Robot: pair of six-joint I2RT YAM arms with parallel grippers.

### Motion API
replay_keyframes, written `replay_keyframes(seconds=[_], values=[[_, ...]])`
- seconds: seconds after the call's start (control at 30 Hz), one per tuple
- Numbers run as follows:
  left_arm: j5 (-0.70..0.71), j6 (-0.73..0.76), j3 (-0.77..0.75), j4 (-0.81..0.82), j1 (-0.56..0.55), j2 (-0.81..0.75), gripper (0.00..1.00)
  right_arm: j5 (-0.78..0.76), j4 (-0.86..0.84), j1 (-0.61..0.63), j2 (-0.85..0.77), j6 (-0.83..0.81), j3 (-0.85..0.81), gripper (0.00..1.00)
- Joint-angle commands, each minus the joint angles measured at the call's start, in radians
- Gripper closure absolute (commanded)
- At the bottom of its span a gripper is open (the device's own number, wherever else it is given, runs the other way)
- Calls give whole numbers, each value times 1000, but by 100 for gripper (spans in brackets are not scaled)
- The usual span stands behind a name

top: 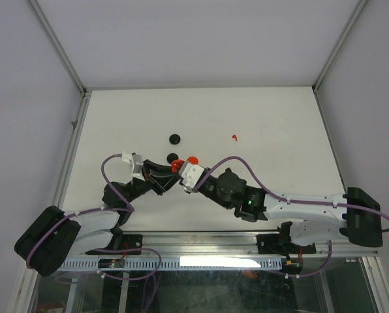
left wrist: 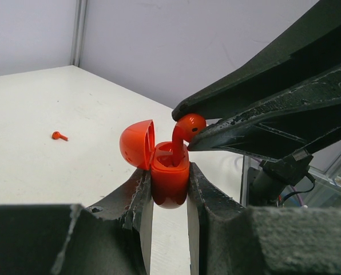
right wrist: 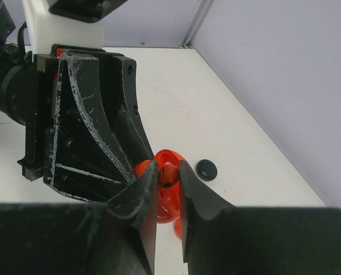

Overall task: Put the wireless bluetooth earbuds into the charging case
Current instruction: Place the earbud in the charging case.

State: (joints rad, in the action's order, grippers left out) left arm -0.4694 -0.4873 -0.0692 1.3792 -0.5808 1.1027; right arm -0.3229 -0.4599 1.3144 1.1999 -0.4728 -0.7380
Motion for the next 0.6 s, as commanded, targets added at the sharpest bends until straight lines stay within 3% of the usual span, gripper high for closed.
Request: replay_keyframes(seconds=[0.0, 0.33, 0.57], values=[[62, -25, -20, 68, 10, -24, 100, 49, 45, 10, -34, 14, -16, 95], [43, 39, -29, 55, 9, -30, 100, 59, 141, 11, -16, 67, -71, 95], [30, 139, -29, 21, 9, -40, 100, 31, 195, 9, -4, 161, -118, 79]])
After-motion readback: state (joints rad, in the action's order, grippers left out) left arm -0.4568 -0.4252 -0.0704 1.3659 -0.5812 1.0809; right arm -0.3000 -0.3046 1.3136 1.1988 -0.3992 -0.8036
